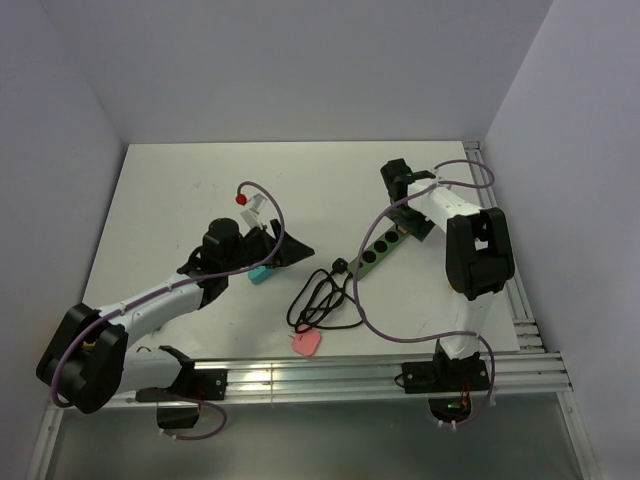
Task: Insert the plug
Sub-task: Insert the plug into the socket.
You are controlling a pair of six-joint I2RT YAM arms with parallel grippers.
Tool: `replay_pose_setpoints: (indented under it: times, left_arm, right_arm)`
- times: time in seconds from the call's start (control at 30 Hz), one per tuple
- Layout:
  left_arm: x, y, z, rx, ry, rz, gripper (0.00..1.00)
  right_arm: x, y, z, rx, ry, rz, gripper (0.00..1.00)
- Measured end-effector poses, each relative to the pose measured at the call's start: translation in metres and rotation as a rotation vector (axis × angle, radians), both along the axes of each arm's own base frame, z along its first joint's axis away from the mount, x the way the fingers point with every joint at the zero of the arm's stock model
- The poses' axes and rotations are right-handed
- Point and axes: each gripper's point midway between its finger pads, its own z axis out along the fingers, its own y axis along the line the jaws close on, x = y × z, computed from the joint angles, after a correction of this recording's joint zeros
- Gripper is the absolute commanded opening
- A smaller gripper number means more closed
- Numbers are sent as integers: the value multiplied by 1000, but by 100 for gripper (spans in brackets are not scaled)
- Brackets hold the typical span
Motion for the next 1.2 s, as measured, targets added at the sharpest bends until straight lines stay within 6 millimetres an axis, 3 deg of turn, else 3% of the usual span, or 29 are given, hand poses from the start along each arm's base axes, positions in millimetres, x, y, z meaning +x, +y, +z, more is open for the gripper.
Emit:
replay_pose_setpoints:
  times: [0.13,0.3,0.57,0.67,0.8,0.9,1.07,1.2]
  left_arm:
    - [0,0,0,1,-1,-1,76]
    - [0,0,0,1,-2,-1,76]
    - [-1,-1,0,1,-4,-3,77]
    - [-2,0,3,-1,-8,-3,77]
    - [-4,0,8,-9,-23,-4,77]
    - [-5,-1,8,-6,-21,-7,77]
    - [-8,-1,9,-4,-22,-11,78]
    - [-9,-1,13,-7,-30,-16,78]
  right_arm:
    - [0,-1,2,-6,-11,19,100]
    - [-5,1,19,23,-77,72,100]
    - [-19,-1,72,68,-285,83,96]
    - [-25,-4,78,75,-307,49,96]
    - [-44,-18,70,82,-279,-27,100]
    - [-64,-39,59,98,-262,-98,100]
    - [-90,-71,28,171,-208,-209,100]
    - [-100,-75,5,217,-142,-239,100]
